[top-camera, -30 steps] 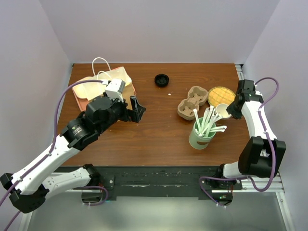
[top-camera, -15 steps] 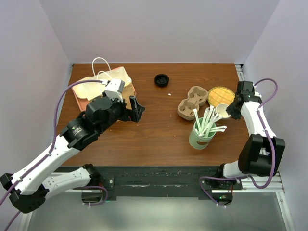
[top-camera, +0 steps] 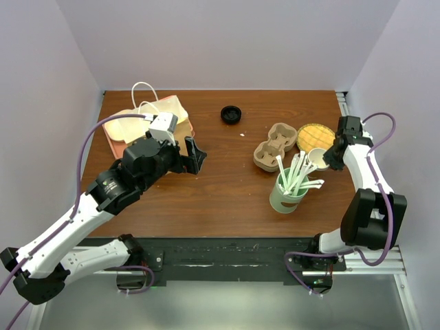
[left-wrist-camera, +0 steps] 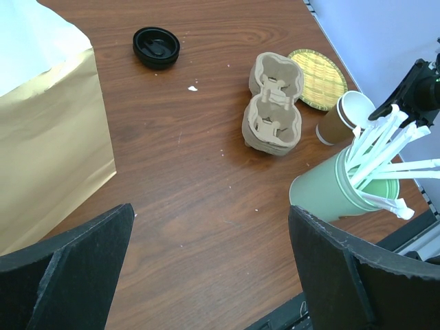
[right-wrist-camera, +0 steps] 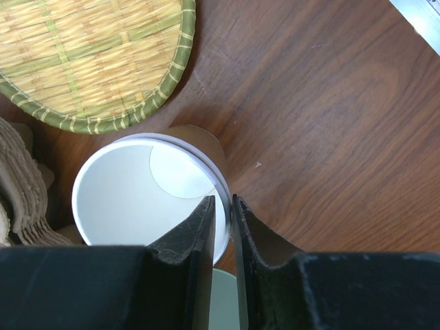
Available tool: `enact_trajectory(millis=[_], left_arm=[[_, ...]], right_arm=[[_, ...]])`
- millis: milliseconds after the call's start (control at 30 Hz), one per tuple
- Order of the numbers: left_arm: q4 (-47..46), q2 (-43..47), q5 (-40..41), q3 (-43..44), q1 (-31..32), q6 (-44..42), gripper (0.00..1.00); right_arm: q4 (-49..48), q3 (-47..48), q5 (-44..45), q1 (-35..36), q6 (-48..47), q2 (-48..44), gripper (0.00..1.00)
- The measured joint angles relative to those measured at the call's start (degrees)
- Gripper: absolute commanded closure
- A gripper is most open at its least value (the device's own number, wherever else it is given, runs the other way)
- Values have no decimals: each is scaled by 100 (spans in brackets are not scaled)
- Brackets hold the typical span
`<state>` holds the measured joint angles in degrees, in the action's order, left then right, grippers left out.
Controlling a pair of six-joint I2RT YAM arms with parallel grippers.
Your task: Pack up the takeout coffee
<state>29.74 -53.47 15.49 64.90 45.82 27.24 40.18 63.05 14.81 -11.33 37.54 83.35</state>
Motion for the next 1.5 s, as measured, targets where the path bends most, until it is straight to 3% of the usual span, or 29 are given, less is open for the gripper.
enact_trajectory(millis=[200, 367, 433, 633, 733, 800, 833, 900, 1067, 1200, 1267, 1400, 1500], left_arm=[[0, -2, 28, 0, 0, 0, 0], [0, -24, 33, 0, 0, 0, 0], [-2, -44, 33, 0, 0, 0, 0], [-2, -70, 28, 0, 0, 0, 0], [-2, -70, 26, 0, 0, 0, 0], [-2, -68, 26, 0, 0, 0, 0], [-2, -68, 28, 0, 0, 0, 0], [-2, -68, 28, 0, 0, 2, 0], [-2, -68, 20, 0, 0, 4, 0], [-2, -68, 17, 0, 0, 4, 0], [-2, -68, 17, 0, 0, 4, 0], [-2, -63, 17, 0, 0, 4, 0], [-2, -50, 15, -2, 0, 9, 0]], right_arm=[[-13, -2, -9, 0, 7, 24, 93], [-42, -2, -96, 0, 39, 24, 78], [-39, -2, -101, 0, 66, 24, 78], [-39, -2, -111, 0, 94, 24, 92], [-42, -2, -138, 0, 103, 24, 94], [-39, -2, -153, 0, 103, 24, 88], [-39, -2, -164, 0, 103, 24, 79], [-37, -2, -208, -4, 127, 24, 77], [-35, -2, -234, -4, 131, 22, 92], [-35, -2, -243, -4, 133, 13, 97], [-35, -2, -243, -4, 136, 13, 96], [-24, 0, -243, -4, 136, 2, 86], [52, 22, -243, -4, 149, -22, 86]])
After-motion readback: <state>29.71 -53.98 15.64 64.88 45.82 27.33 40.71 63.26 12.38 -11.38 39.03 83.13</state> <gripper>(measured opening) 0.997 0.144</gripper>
